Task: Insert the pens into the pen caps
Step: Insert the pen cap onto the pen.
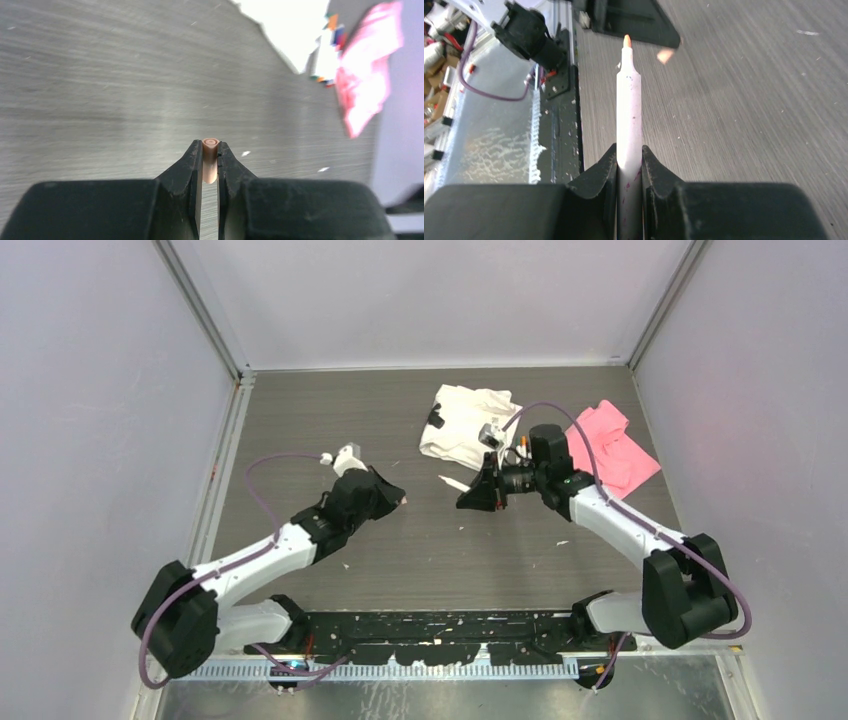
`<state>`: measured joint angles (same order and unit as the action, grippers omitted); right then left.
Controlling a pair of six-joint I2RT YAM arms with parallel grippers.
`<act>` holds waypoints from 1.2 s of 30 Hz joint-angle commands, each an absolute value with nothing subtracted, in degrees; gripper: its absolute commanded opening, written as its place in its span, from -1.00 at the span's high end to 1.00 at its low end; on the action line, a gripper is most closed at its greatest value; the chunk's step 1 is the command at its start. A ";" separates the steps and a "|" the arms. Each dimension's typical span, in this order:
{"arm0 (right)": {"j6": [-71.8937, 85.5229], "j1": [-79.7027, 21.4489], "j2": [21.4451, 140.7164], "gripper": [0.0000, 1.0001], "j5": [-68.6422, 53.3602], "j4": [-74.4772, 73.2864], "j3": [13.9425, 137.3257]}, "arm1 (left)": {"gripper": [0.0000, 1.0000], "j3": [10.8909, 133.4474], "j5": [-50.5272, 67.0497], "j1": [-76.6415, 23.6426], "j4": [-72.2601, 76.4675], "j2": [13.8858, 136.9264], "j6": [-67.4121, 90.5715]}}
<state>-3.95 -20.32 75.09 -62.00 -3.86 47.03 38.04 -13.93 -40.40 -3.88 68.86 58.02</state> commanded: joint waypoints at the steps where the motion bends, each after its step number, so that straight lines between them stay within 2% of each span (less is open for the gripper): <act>1: 6.17 -23.14 76.78 0.98 -58.21 19.56 40.24 | 0.99 32.07 -16.43 -39.99 14.85 63.02 64.20; 4: 10.71 -24.61 79.16 0.98 -55.58 25.69 38.57 | 0.99 28.19 -17.59 -40.04 23.00 61.98 66.84; 15: 16.35 -32.25 84.87 0.98 -44.10 29.46 38.34 | 0.99 22.19 -21.84 -40.59 39.89 66.70 75.13; 22: 20.14 -33.45 85.38 0.98 -40.20 32.50 37.55 | 0.99 21.09 -25.90 -40.78 43.20 67.15 75.16; 36: 23.55 -34.63 87.21 0.98 -38.83 32.52 38.52 | 0.99 20.90 -25.22 -41.48 48.82 71.03 76.01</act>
